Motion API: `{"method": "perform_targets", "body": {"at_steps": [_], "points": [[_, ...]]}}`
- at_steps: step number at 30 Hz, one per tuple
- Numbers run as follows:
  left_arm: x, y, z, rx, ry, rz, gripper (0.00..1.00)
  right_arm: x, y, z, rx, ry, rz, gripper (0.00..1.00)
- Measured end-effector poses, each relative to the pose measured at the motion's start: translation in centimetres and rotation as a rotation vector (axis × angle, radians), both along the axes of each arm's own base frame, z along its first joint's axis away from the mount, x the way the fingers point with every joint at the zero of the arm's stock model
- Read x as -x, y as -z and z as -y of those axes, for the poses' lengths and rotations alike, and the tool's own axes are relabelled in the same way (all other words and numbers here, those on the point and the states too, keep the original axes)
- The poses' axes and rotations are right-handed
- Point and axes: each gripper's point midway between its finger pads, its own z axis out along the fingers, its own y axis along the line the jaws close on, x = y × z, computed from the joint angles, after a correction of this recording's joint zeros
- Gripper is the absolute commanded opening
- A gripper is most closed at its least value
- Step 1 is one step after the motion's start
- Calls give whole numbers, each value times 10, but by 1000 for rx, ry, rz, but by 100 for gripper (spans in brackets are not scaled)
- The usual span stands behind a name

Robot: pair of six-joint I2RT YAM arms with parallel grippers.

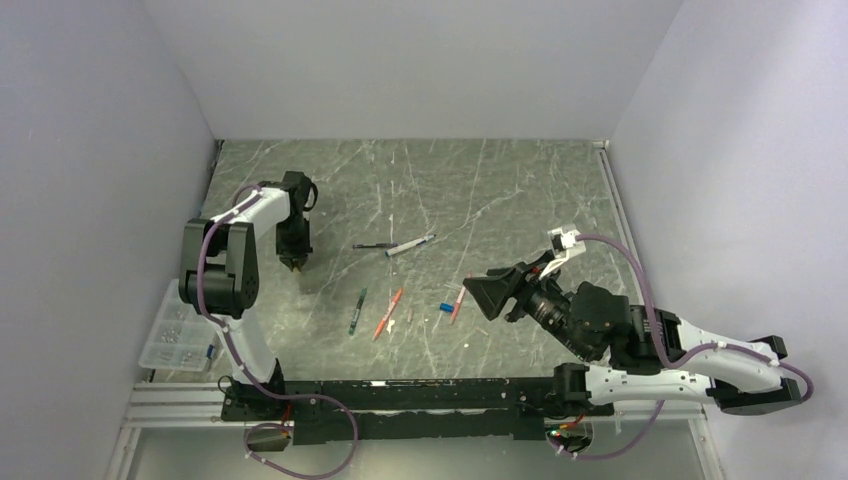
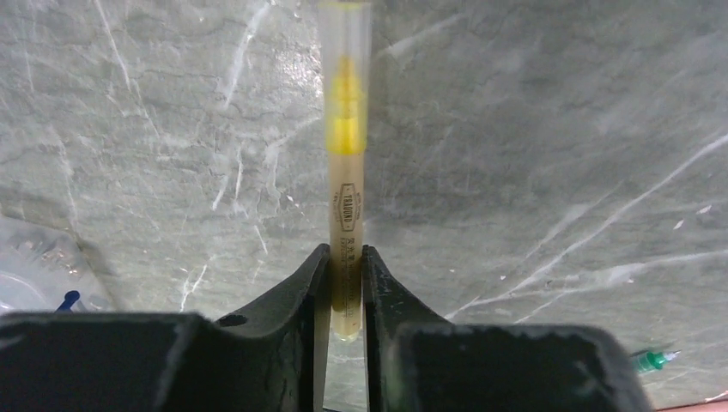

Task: Insert the pens into the pen caps
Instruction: Place the pen at the center of the board.

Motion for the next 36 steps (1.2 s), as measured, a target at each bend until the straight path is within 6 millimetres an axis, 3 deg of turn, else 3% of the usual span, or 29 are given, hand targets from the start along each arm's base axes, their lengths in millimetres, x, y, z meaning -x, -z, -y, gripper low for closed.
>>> {"method": "perform_targets", "body": {"at_steps": [5, 7, 24, 31, 36], "points": [[0, 5, -2, 5, -9, -10, 46, 0, 4, -3, 20, 0, -3, 65], [0, 6, -2, 6, -9, -14, 49, -1, 6, -5, 29, 0, -4, 65], [0, 5, 0, 19, -10, -7, 52, -1, 13, -9, 66, 0, -9, 65], [-4, -29, 10, 32, 22, 105, 56, -2, 14, -1, 83, 17, -19, 66], [-4, -65, 34, 50, 96, 217, 56, -3, 21, 7, 111, 40, -33, 66]]}}
